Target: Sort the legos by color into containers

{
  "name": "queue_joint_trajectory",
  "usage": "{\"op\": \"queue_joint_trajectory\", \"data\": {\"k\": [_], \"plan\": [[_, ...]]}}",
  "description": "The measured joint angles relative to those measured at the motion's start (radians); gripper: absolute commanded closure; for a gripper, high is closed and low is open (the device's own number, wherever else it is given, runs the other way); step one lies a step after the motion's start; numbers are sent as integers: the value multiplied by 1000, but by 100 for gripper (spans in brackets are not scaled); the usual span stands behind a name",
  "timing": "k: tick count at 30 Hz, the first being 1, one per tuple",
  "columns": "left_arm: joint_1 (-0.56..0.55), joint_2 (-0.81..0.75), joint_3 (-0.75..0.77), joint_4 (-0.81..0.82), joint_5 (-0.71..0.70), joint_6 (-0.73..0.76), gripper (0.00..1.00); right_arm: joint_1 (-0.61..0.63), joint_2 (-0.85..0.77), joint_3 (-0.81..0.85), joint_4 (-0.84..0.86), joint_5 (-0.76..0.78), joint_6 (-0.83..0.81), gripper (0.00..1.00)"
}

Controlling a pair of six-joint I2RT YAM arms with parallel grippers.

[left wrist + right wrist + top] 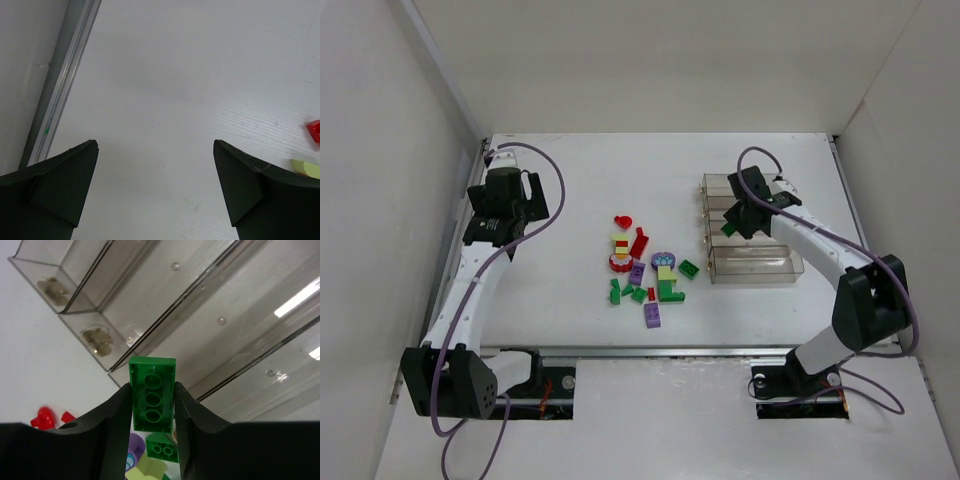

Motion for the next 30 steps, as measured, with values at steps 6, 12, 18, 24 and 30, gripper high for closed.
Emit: {"op": "queue_joint_trajectory", "data": {"k": [6, 12, 18, 24, 30], "plan": [[0, 0, 0, 0, -1, -2, 0, -42, 6, -3, -6, 19, 41, 41], [0, 0, 0, 0, -1, -2, 0, -42, 6, -3, -14, 32, 23, 0], [0, 0, 0, 0, -1, -2, 0, -18, -6, -3, 10, 72, -103, 0], [0, 0, -1, 0, -1, -2, 0, 187, -10, 53, 185, -53, -615, 0], [0, 0, -8, 2, 0, -1, 0, 327, 214, 196, 158, -125, -935, 16]]}}
